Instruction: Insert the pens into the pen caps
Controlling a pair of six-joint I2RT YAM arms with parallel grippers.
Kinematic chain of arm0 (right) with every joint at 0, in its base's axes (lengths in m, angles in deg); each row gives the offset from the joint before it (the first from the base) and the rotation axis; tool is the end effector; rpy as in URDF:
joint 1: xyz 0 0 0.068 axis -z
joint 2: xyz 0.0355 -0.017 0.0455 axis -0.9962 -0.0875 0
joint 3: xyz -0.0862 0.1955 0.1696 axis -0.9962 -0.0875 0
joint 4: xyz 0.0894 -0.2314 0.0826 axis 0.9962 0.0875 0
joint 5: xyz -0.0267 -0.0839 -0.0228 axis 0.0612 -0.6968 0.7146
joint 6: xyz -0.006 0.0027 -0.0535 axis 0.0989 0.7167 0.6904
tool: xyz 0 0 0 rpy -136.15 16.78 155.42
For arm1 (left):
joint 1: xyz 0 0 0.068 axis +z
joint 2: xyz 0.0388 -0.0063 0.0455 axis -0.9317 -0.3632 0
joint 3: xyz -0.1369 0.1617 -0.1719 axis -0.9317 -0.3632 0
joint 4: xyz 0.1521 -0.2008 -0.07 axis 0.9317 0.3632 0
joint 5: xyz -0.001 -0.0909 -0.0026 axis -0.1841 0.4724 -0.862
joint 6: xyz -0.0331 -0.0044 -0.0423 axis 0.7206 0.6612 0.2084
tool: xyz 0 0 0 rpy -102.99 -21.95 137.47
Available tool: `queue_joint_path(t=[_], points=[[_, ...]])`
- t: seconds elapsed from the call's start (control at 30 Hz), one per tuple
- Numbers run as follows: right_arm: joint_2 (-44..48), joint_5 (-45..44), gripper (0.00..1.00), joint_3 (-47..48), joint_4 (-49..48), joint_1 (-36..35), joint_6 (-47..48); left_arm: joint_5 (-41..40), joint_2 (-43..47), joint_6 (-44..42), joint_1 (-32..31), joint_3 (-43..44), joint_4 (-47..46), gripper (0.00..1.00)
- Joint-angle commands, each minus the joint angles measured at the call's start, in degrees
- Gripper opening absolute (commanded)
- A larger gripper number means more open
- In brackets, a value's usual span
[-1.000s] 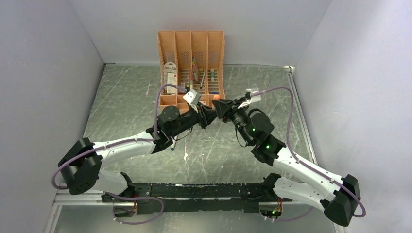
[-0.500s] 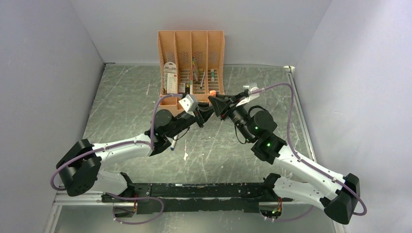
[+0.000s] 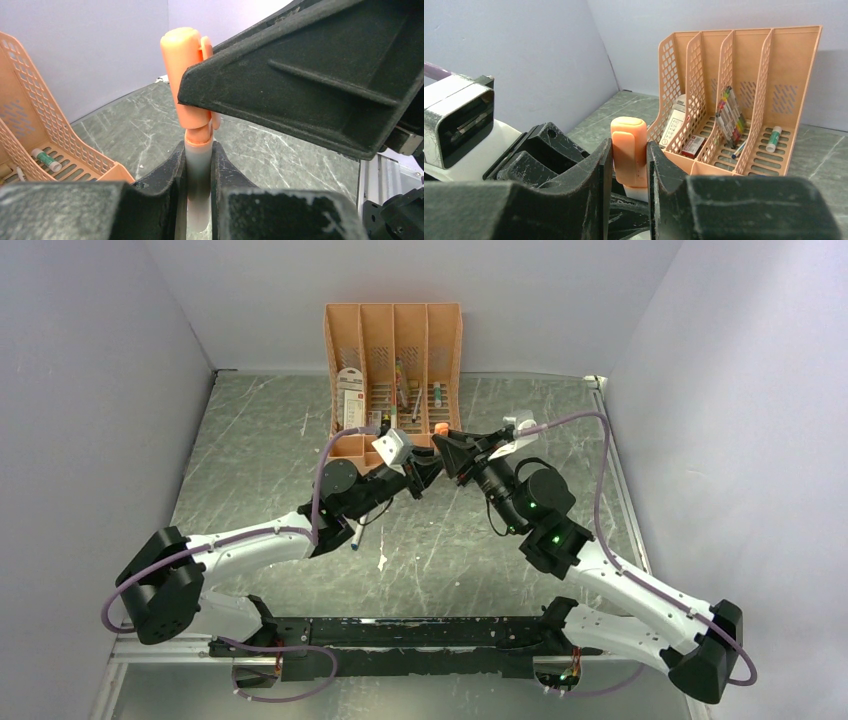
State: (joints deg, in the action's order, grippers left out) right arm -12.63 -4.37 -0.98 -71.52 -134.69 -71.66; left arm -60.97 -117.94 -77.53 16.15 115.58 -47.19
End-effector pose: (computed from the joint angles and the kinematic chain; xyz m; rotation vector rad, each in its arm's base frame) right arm 0.1463 0.1596 0.3729 -0.2201 1.3666 0.7796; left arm 0.1844 -0.2458 0.3183 0.6046 1.2413 -0.9285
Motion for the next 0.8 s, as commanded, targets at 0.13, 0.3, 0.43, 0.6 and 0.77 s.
queue_joint_path(t=[0.13,0.3,0.43,0.6,0.77], points=[[0.1,1.9,0.13,-2.0,5.6,-1.9,0.6,-1.2,1.6,1.1,0.3,4.8,-4.0,0.07],[0.9,0.8,0.23,-2.5,5.8,-1.9,0.7,-1.5,1.8,0.5,0.3,4.8,-3.3,0.07],[0.8,0.9,0.29,-2.5,5.9,-1.9,0.7,-1.5,1.8,0.2,0.3,4.8,-3.0,0.07],[0.9,0.7,0.34,-2.5,5.7,-1.8,0.6,-1.6,2.0,0.0,0.3,4.7,-2.7,0.07],[1.5,0.9,0.44,-2.5,5.6,-1.9,0.5,-1.4,1.9,-0.4,0.3,4.6,-2.6,0.07]])
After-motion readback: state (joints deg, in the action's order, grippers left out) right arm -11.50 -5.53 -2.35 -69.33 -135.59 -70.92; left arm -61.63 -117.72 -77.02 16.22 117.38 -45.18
